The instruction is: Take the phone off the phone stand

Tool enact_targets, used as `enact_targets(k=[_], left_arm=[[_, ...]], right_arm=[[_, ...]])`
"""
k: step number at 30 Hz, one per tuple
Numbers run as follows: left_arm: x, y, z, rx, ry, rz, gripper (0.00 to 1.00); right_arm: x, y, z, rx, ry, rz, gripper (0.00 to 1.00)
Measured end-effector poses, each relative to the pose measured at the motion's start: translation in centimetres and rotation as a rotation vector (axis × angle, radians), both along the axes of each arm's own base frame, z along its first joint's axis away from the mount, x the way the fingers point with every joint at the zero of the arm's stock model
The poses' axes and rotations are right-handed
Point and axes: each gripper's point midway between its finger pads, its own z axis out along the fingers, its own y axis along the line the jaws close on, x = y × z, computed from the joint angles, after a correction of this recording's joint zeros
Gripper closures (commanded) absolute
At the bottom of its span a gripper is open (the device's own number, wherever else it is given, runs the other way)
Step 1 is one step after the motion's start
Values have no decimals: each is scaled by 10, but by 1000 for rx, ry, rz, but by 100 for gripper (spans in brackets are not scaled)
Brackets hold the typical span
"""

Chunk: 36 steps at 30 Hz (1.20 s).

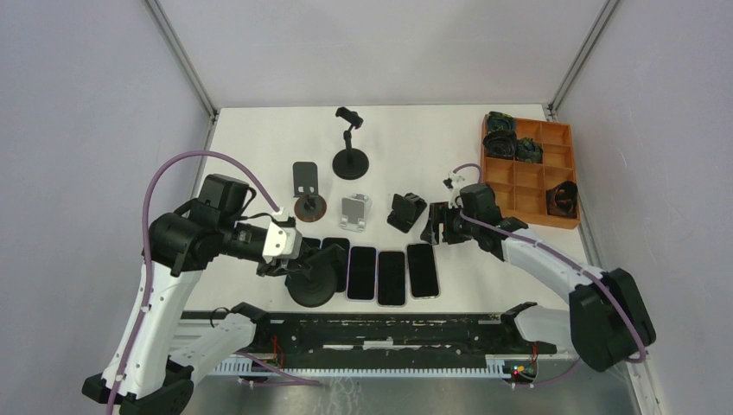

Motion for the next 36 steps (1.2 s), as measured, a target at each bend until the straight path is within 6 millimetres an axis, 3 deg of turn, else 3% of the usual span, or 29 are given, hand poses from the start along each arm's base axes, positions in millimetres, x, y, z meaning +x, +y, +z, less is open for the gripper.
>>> enact_targets(k=[5, 9, 13, 17, 21, 25, 31, 36], left_arm=[[0, 0, 0, -2, 2, -1, 98], [0, -1, 0, -4, 9, -4, 98], [1, -2, 0, -5, 19, -8, 98], [1, -4, 0, -11, 27, -13, 98], [1, -4, 0, -12, 27, -13, 98], [1, -4, 0, -13, 28, -13, 98], [1, -4, 0, -12, 28, -13, 98], [1, -4, 0, -11, 28, -12, 98]], right_arm=[[6, 11, 65, 128, -170, 10, 15], [-8, 51, 138, 323, -292, 165, 9], [-46, 103, 223, 556, -405, 417, 2], [-97, 131, 297, 768, -504, 640, 2], [-136, 148, 339, 888, -542, 806, 2], [-157, 169, 347, 924, -512, 910, 2], [-174, 197, 329, 891, -419, 991, 18], [-179, 208, 319, 867, -376, 1015, 26]])
